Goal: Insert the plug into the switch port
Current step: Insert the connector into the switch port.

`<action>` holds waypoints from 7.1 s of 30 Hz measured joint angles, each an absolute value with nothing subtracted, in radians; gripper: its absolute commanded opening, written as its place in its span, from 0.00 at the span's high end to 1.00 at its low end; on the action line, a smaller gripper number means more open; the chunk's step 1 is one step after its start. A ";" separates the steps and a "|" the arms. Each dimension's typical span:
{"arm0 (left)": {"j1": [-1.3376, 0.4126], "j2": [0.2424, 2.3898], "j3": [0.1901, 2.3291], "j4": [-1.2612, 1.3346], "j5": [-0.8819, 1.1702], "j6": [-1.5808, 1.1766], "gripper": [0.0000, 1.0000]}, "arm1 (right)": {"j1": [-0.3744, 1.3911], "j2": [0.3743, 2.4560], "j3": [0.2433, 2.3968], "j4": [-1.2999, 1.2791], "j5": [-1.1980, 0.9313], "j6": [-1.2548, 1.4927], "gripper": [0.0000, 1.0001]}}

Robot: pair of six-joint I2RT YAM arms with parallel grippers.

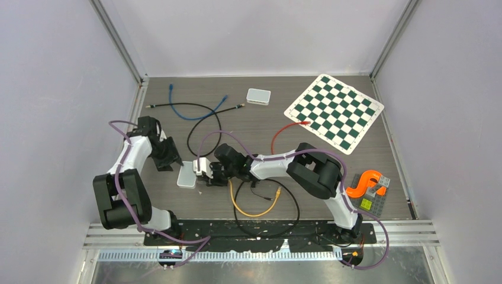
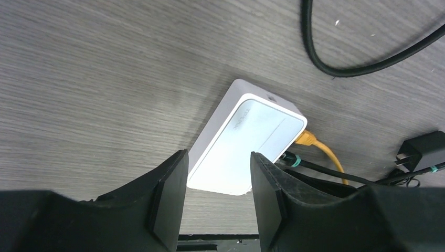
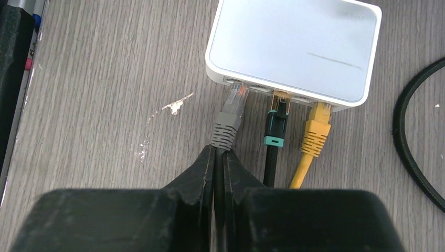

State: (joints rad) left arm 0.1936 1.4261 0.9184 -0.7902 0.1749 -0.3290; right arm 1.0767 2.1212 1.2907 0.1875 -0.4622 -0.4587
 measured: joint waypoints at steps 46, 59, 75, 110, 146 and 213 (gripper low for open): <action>0.213 1.448 0.768 -0.691 0.318 -0.357 0.70 | 1.040 2.135 1.271 0.239 -0.574 -0.083 0.95; 0.216 1.433 0.723 -0.556 0.383 -0.411 0.83 | 1.040 2.143 1.298 0.200 -0.550 -0.006 0.95; 0.218 1.370 0.631 -0.411 0.411 -0.534 0.88 | 1.051 2.085 1.105 0.474 -0.388 0.101 0.95; 0.212 1.228 0.511 -0.353 0.387 -0.694 0.91 | 1.107 1.997 1.060 0.365 -0.167 -0.080 0.74; 0.212 1.138 0.379 -0.241 0.473 -0.725 1.00 | 1.122 1.994 0.985 0.514 -0.121 -0.126 0.95; 0.192 0.884 0.366 -0.418 0.665 -0.654 0.20 | 1.064 1.928 0.620 1.097 -0.294 -0.085 0.95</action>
